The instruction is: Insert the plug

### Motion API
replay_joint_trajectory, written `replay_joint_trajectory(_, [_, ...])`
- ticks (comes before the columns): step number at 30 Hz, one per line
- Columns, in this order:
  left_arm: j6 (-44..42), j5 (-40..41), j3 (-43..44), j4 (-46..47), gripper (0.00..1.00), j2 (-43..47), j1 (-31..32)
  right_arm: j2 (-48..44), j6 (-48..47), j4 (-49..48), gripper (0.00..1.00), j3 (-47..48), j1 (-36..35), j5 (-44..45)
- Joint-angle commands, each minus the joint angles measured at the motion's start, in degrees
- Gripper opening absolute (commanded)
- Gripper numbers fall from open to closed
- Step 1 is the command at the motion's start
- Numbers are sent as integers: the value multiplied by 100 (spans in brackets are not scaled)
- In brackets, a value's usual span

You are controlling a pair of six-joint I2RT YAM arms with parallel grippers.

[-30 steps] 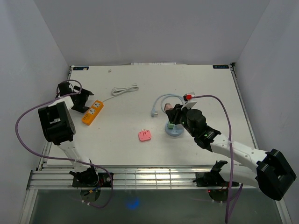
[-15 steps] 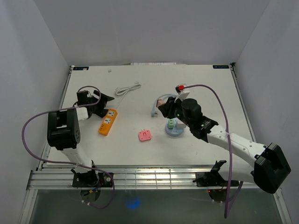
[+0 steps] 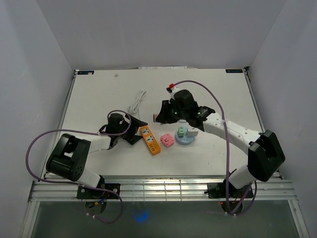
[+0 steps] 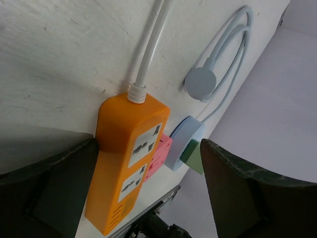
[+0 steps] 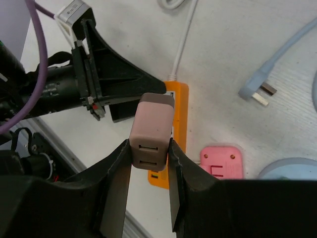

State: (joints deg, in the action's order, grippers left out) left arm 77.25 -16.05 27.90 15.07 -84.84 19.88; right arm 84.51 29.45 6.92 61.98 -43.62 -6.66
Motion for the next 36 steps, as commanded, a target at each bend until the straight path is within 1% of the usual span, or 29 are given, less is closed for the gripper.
replay_joint_trajectory(1, [27,243,101,-180,95,-173,-106,633,-246,1239,8,1279,2,-809])
replay_joint_trajectory(2, [-86,217,128,-180,95,-217,-142,802,-386,1799,8,1534,-7,-863])
replay_joint_trajectory(3, [-131,217,137,-180,95,-191,-220,969,-440,2083,8,2024,2,-872])
replay_joint_trajectory(4, [-149,217,119,-180,95,-156,-282,1249,-484,2364,8,2255,2,-812])
replay_joint_trajectory(6, [-236,182,23,-180,95,36,-449,1427,-624,2883,8,2573,-33,-741])
replay_joint_trajectory(10, [-474,-73,-109,-197,95,353,-1081,1664,-686,3069,8,2767,-59,-767])
replay_joint_trajectory(12, [-518,-135,-127,-206,95,406,-1231,1857,-721,3297,8,3082,-86,-767])
replay_joint_trajectory(13, [-553,-135,-101,-198,95,407,-1293,2085,-756,3586,8,3214,-103,-732])
replay_joint_trajectory(14, [-562,-135,-74,-206,95,381,-1302,2191,-800,3710,8,3485,-112,-715])
replay_joint_trajectory(16, [-571,-187,65,-206,94,241,-1294,2490,-906,4043,8,3733,-182,-584])
replay_joint_trajectory(21, [-703,-196,303,-276,94,55,-1302,3043,-1064,4484,8,4532,-367,-459])
replay_joint_trajectory(27, [-887,-39,242,-294,94,108,-1302,3668,-1240,5144,8,5420,-464,-293])
replay_joint_trajectory(36, [-1116,-12,304,-312,94,20,-1311,4108,-1389,5461,8,5773,-543,-134])
